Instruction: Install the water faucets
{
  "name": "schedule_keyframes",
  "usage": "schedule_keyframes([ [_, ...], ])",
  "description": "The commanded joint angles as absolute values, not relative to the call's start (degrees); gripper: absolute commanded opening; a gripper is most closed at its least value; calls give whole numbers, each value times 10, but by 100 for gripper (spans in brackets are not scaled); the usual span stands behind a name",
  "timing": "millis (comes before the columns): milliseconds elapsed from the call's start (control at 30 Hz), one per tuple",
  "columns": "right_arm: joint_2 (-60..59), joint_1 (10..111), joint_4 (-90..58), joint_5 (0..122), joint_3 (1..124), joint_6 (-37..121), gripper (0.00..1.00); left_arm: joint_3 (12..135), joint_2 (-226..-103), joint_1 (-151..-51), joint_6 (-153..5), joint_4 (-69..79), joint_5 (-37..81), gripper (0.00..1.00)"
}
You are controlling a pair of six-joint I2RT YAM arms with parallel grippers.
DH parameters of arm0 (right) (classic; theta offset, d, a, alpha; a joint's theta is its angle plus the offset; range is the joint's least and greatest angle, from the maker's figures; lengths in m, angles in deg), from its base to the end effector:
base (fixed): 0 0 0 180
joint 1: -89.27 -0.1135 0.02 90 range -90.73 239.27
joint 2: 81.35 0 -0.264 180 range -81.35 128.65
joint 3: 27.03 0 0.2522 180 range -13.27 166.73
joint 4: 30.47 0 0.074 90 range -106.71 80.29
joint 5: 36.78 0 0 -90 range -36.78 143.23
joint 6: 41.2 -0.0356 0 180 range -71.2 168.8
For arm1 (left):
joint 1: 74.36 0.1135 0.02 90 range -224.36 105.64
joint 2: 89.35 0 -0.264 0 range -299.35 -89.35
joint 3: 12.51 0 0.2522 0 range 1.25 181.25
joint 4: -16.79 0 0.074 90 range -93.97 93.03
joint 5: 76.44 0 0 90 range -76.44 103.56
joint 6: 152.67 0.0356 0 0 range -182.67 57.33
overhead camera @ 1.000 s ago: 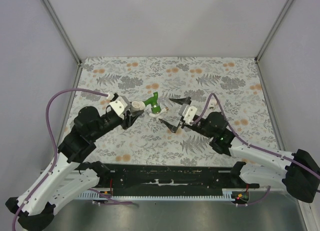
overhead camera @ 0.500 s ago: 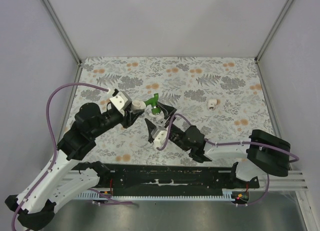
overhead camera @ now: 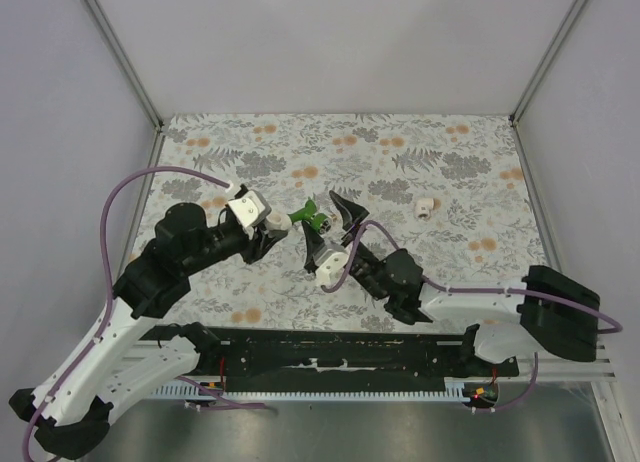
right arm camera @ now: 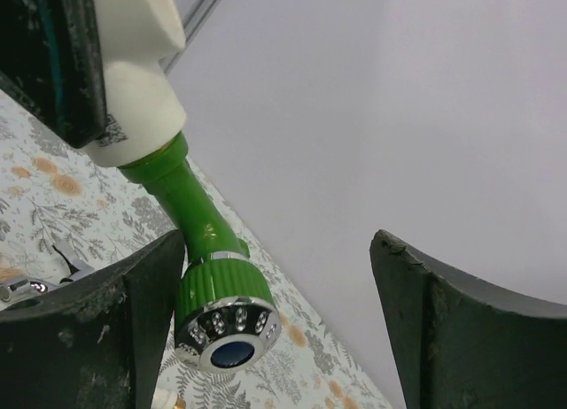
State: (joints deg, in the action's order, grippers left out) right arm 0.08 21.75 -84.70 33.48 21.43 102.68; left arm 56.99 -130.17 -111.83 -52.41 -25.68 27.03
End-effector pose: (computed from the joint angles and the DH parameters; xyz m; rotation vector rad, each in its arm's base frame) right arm 0.1229 0.2656 0.2763 -0.8857 0.8426 0.0010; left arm 0.1116 -0.0960 0.3812 0.8960 1.6060 -0.5480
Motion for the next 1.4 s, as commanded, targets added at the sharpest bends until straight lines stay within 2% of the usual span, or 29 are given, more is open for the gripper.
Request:
schedule_keyframes([
  [0, -101, 237, -736, 363, 211, 968, 90, 600, -1304, -1119, -460, -312, 323, 2],
  [167, -181, 283, -580, 420, 225, 928, 89, 613, -1308, -1119, -423, -356, 391, 2],
  [267, -210, 325, -461, 503, 253, 879, 89, 614, -1311, -1119, -411, -366, 457, 2],
  [467, -210, 403, -313, 659, 322, 804, 90, 602, -1314, -1120, -414, -355, 567, 2],
  [567, -192, 420, -261, 682, 354, 782, 93, 581, -1304, -1120, -453, -308, 551, 2],
  [667, -198, 430, -257, 672, 357, 756, 98, 561, -1299, -1119, -519, -256, 498, 2],
  [833, -244, 436, -264, 661, 334, 742, 98, 511, -1293, -1120, -679, -153, 331, 2],
  [933, -258, 436, -280, 672, 320, 739, 98, 483, -1290, -1119, -762, -99, 271, 2],
  [1067, -245, 435, -339, 676, 293, 707, 98, 470, -1284, -1119, -809, -51, 267, 2],
  [1233, -229, 435, -463, 671, 244, 588, 98, 469, -1271, -1119, -800, -39, 256, 2],
  [1367, -219, 438, -464, 702, 250, 541, 98, 454, -1261, -1120, -802, -7, 264, 2],
])
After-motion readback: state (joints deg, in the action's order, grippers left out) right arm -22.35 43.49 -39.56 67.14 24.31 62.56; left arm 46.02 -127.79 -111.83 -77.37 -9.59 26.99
